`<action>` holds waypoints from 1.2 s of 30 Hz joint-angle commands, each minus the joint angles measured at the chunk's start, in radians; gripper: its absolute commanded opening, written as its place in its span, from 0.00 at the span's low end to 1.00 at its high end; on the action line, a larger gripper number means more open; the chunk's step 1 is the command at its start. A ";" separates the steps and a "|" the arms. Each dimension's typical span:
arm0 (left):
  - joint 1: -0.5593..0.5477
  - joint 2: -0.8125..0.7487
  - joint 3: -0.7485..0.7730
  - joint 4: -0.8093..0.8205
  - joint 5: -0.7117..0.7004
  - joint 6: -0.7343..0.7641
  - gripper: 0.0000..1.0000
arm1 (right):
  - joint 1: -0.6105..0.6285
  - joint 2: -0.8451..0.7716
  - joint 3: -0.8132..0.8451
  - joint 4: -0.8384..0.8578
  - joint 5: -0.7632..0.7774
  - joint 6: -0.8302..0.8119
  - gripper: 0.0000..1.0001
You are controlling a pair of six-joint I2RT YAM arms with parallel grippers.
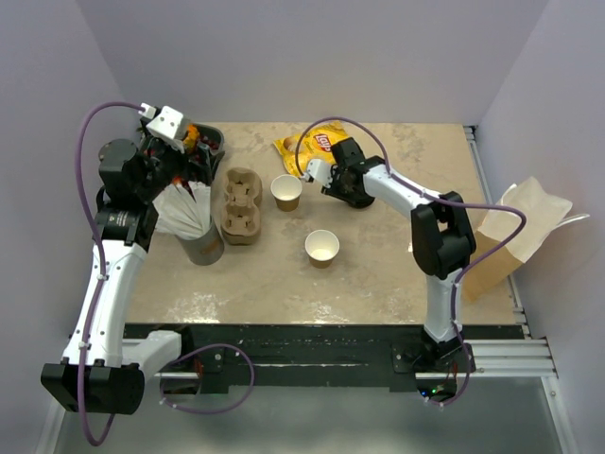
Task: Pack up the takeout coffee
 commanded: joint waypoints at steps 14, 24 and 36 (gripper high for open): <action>0.015 -0.005 0.016 0.041 0.000 0.001 0.97 | -0.007 0.019 0.108 -0.055 0.037 0.048 0.29; 0.016 -0.003 0.010 0.047 0.008 -0.008 0.97 | -0.005 0.025 0.111 -0.091 0.030 0.081 0.29; 0.016 0.001 0.016 0.051 0.011 -0.010 0.97 | -0.005 0.046 0.125 -0.095 0.058 0.085 0.28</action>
